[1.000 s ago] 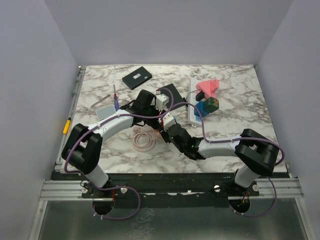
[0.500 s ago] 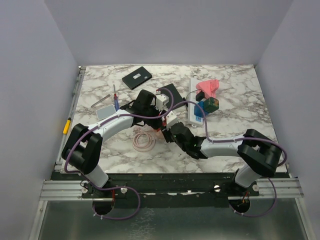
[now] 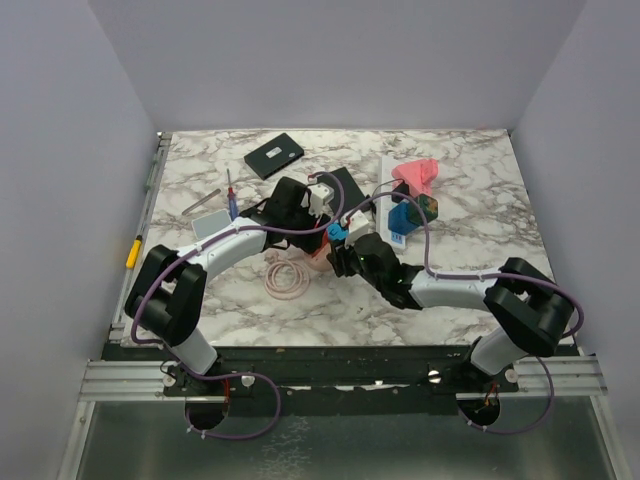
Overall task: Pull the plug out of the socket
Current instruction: Remove the plug from the socket.
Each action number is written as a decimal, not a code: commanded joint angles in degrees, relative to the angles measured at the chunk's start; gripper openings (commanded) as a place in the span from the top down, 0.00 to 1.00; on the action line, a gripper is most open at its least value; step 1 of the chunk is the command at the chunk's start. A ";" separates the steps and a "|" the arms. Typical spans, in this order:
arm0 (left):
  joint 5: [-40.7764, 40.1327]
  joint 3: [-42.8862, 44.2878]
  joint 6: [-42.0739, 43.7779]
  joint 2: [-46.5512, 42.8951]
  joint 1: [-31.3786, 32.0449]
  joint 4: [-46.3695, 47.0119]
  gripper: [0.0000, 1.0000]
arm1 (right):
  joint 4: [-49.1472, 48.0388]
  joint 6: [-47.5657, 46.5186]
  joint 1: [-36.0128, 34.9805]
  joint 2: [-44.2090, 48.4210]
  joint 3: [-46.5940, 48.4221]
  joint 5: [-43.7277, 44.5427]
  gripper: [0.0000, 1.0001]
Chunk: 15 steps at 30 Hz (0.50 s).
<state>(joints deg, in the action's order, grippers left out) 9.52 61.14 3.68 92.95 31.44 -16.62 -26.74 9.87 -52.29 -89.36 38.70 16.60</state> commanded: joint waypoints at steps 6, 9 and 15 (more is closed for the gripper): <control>-8.95 -2.41 2.03 4.13 -0.91 -6.76 0.87 | 1.15 1.78 0.44 1.92 -0.55 -2.36 0.99; -9.04 -2.35 1.99 4.09 -0.99 -6.83 0.87 | 0.76 1.47 0.44 2.77 -1.12 -2.19 0.99; -8.87 -2.09 1.48 3.34 -0.97 -6.93 0.87 | 1.28 1.33 0.44 6.66 -2.36 -0.55 0.99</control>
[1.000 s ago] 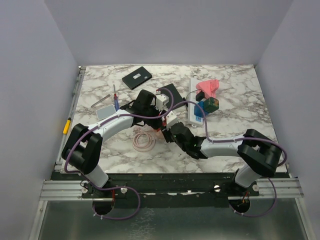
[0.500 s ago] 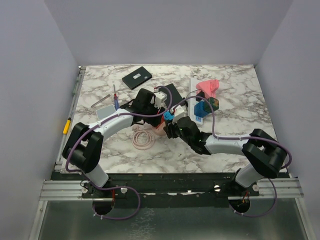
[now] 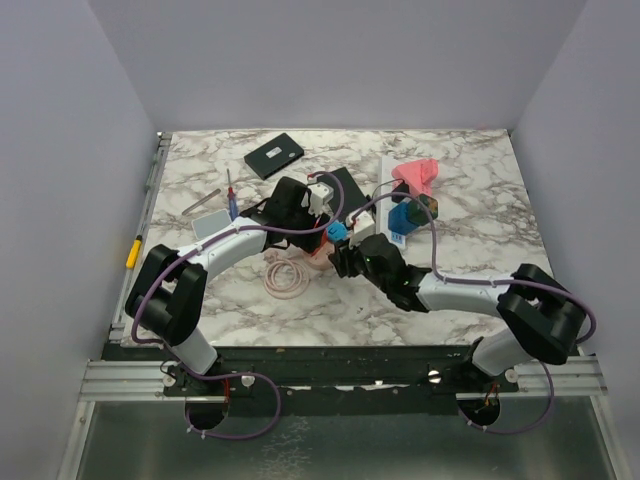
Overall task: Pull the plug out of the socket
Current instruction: Remove the plug from the socket, then place the plug at the center of the board.
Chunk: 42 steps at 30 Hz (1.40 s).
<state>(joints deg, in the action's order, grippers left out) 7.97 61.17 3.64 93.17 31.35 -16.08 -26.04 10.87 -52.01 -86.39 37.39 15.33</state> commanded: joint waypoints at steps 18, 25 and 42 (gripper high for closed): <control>-2.60 -2.51 -1.89 -3.23 -0.85 -7.56 0.85 | 41.52 21.39 22.90 22.87 0.87 -2.06 0.99; -1.83 -2.72 -2.23 -4.82 -0.85 -7.64 0.85 | 51.57 22.69 38.29 22.63 2.42 -11.06 0.99; -0.51 -3.77 -2.86 -6.49 1.51 -7.66 0.86 | 53.39 19.09 58.25 9.66 8.78 -21.36 0.94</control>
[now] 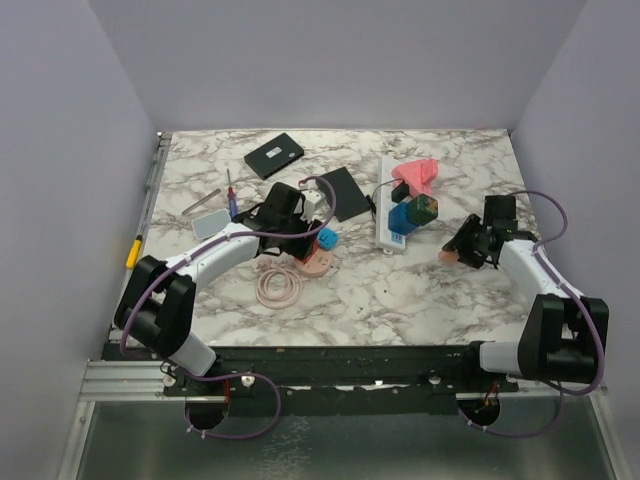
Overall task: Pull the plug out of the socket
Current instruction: Place the plug at the center of the board.
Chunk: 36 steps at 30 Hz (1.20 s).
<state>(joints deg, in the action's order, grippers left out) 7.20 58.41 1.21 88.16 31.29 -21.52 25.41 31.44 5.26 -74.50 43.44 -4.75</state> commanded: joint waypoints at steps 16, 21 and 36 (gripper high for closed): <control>-1.49 -1.11 -0.10 -1.37 4.47 -2.20 0.86 | 2.73 -2.79 0.94 -10.74 5.36 0.30 0.77; -1.62 -1.10 -0.02 -1.09 4.79 -2.21 0.86 | 1.24 -2.20 0.94 -11.29 4.99 -0.81 0.62; -1.91 -1.01 0.17 0.03 5.18 -2.30 0.86 | -0.02 -2.59 0.92 -12.13 4.79 1.42 0.36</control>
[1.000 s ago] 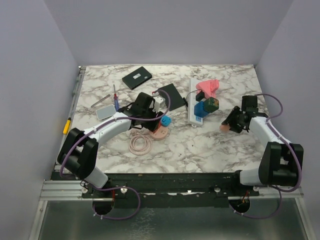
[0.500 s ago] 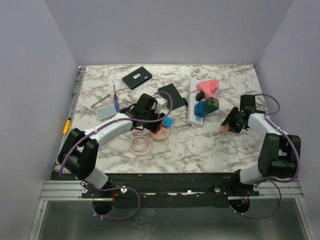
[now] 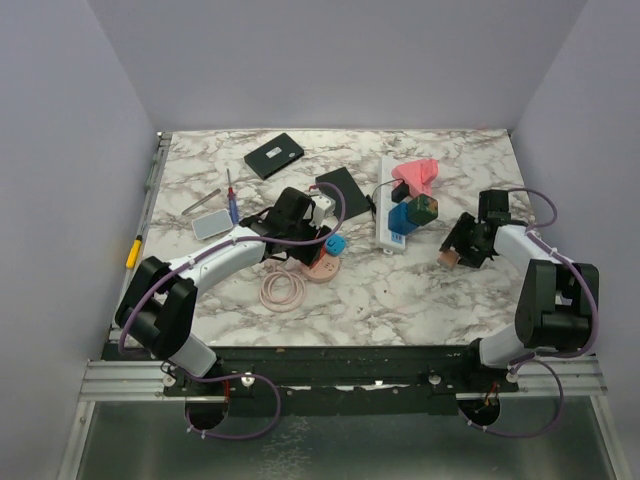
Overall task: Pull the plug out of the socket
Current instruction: Place the plug at the center of the board, then remove the plug from the socket.
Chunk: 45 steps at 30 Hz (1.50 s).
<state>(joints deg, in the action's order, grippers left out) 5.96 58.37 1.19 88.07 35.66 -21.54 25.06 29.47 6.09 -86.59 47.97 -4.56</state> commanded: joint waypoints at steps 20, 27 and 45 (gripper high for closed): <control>8.69 -1.06 4.07 0.21 0.79 -2.53 0.86 | -9.07 -8.34 -1.36 21.55 -9.92 -17.66 0.26; 8.25 -0.61 4.25 0.87 0.84 -2.89 0.78 | -13.21 -8.72 -6.73 25.87 -11.42 -25.02 0.24; 10.03 -1.52 0.59 -6.50 -0.82 1.63 0.11 | -27.86 -2.72 -34.05 9.56 -7.70 -13.54 0.24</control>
<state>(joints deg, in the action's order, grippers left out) 13.26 58.13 3.03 85.34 35.77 -22.28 0.47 27.64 -24.82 -73.84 37.17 -22.61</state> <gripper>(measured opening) 0.881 0.760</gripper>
